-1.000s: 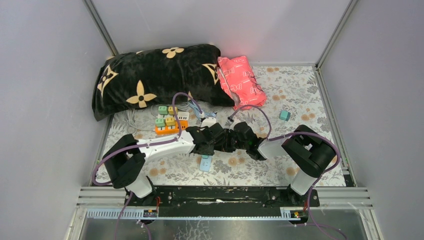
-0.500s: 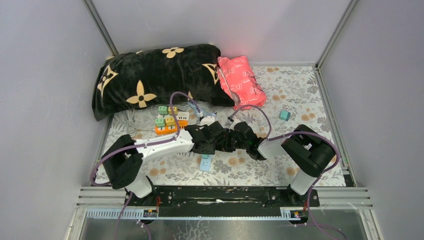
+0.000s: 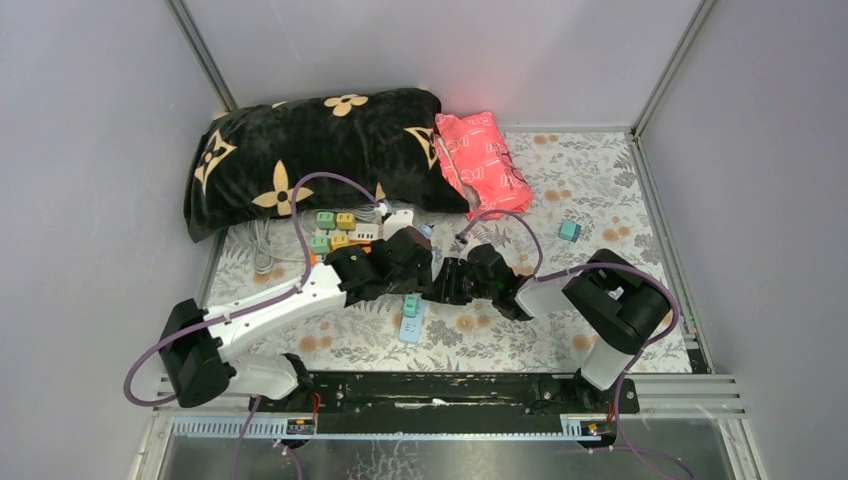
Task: Insert the plug
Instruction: Insert the plug into the socket, then pick up the plug from the center of the board.
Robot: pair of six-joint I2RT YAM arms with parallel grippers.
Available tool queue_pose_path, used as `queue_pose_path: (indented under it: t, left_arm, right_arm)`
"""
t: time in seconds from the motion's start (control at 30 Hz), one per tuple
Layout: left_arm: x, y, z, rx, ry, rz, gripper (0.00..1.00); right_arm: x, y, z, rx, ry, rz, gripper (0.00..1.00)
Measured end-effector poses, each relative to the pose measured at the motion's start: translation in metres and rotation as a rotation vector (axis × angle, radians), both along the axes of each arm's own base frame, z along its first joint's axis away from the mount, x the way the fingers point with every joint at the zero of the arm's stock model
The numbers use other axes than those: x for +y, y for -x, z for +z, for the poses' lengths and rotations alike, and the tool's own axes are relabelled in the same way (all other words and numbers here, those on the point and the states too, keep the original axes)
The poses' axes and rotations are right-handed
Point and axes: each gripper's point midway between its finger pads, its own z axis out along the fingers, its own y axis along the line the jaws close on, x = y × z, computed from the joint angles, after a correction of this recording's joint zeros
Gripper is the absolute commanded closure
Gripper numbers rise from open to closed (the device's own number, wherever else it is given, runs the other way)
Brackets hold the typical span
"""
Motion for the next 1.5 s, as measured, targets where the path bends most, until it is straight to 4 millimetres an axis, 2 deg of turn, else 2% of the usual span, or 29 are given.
queue_pose_path:
  t: [0.23, 0.47, 0.63, 0.77, 0.9, 1.03, 1.2, 1.33, 1.5]
  left_arm:
    - [0.008, -0.012, 0.028, -0.056, 0.068, 0.003, 0.16]
    - [0.01, -0.022, 0.056, -0.118, 0.105, -0.007, 0.02]
    - [0.012, -0.024, 0.089, -0.204, 0.144, -0.037, 0.0]
    - [0.021, -0.024, 0.106, -0.269, 0.139, -0.054, 0.0]
    - [0.032, -0.033, 0.115, -0.299, 0.097, -0.044, 0.0]
    - [0.046, -0.044, 0.114, -0.305, 0.033, -0.036, 0.0]
    - [0.075, -0.053, 0.101, -0.275, -0.043, 0.0, 0.0]
    - [0.098, -0.054, 0.081, -0.228, -0.061, 0.038, 0.0]
    - [0.126, -0.056, 0.064, -0.185, -0.076, 0.115, 0.0]
  right_arm:
    - [-0.012, 0.003, 0.001, -0.005, 0.06, -0.002, 0.37]
    - [-0.038, -0.008, 0.026, -0.088, 0.16, -0.054, 0.18]
    - [-0.076, -0.037, 0.046, -0.149, 0.291, -0.17, 0.01]
    - [-0.116, -0.063, 0.062, -0.178, 0.422, -0.284, 0.01]
    - [-0.161, -0.09, 0.08, -0.181, 0.545, -0.414, 0.01]
    - [-0.209, -0.116, 0.096, -0.16, 0.618, -0.55, 0.01]
    - [-0.257, -0.145, 0.099, -0.093, 0.649, -0.681, 0.01]
    - [-0.287, -0.171, 0.093, -0.034, 0.621, -0.747, 0.01]
    - [-0.32, -0.197, 0.074, 0.044, 0.558, -0.794, 0.01]
